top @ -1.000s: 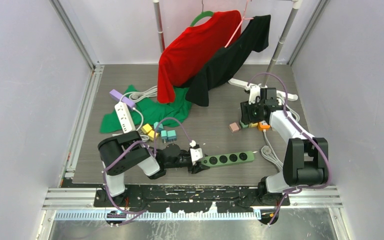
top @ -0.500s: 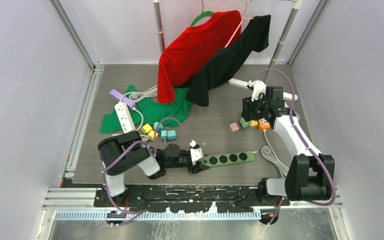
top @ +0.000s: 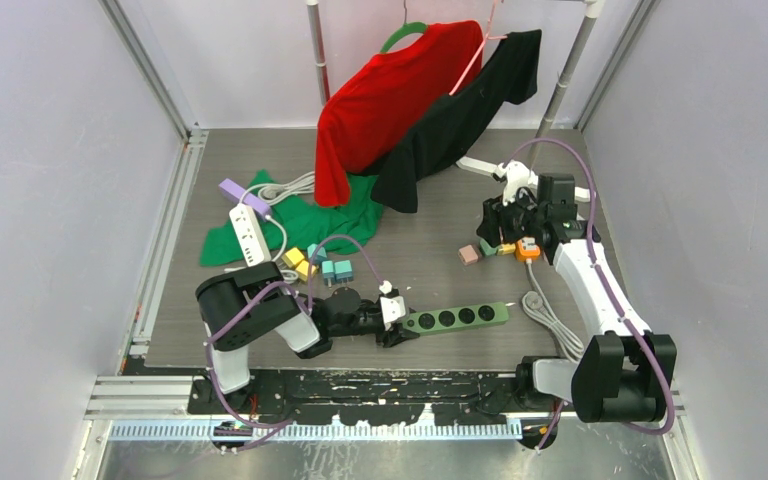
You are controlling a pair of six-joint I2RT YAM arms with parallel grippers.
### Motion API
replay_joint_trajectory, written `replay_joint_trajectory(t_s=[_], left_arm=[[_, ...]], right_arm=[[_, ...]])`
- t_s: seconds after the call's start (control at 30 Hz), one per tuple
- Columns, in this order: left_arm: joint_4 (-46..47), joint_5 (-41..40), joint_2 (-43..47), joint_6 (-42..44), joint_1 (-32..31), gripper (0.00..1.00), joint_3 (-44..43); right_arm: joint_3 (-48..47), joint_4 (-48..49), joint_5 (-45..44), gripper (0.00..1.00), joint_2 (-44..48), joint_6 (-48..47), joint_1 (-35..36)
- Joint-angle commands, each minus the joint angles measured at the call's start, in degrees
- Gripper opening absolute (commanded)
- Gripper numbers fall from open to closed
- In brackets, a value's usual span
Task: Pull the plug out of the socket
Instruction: Place the plug at the center of the board.
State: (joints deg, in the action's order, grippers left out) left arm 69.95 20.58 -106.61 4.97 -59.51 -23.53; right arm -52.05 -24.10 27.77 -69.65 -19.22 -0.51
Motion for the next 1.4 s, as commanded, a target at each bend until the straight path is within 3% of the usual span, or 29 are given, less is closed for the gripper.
replay_joint_trajectory(t_s=[0.0,0.13,0.3,0.5,0.83,1.0,1.1,1.27,1.37], left_arm=[[1.09,-0.07,0.24,0.78,0.19,0.08,0.15],[1.11,-0.15,0.26,0.68,0.15,0.21,0.21],[1.79,-0.56,0.24,0.49,0.18,0.55,0.62],[4.25,-1.78,-0.15,-0.04,0.12,0.86,1.46],[5.86,-2.46,0.67,-1.36,0.09,0.92,2.25],[2.93,-6.02,8.56,-6.43,0.09,0.95,4.35],[-8.86,-7.11,18.87,-10.64,0.08,0.98,2.28],[-52.2,-14.1,34.19,-15.38,0.04,1.0,-11.04],[-63.75,-19.77,39.09,-18.3,0.08,1.0,-15.75]], right_arm=[[-0.89,-0.33,2.68,0.59,1.54,-1.61,-0.28],[-1.2,-0.77,3.23,0.59,1.76,-1.75,-0.3],[-1.21,-0.94,3.51,0.59,1.91,-1.87,-0.37],[-1.13,-1.11,3.78,0.59,1.9,-2.06,-0.48],[-1.29,-1.46,4.3,0.59,2.03,-2.22,-0.63],[-1.55,-1.93,5.04,0.59,2.16,-2.27,-0.63],[-1.66,-2.17,5.38,0.59,2.16,-2.22,-0.66],[-2.08,-2.61,5.54,0.59,2.33,-2.15,-0.72],[-2.47,-3.02,5.54,0.59,2.49,-2.05,-0.73]])
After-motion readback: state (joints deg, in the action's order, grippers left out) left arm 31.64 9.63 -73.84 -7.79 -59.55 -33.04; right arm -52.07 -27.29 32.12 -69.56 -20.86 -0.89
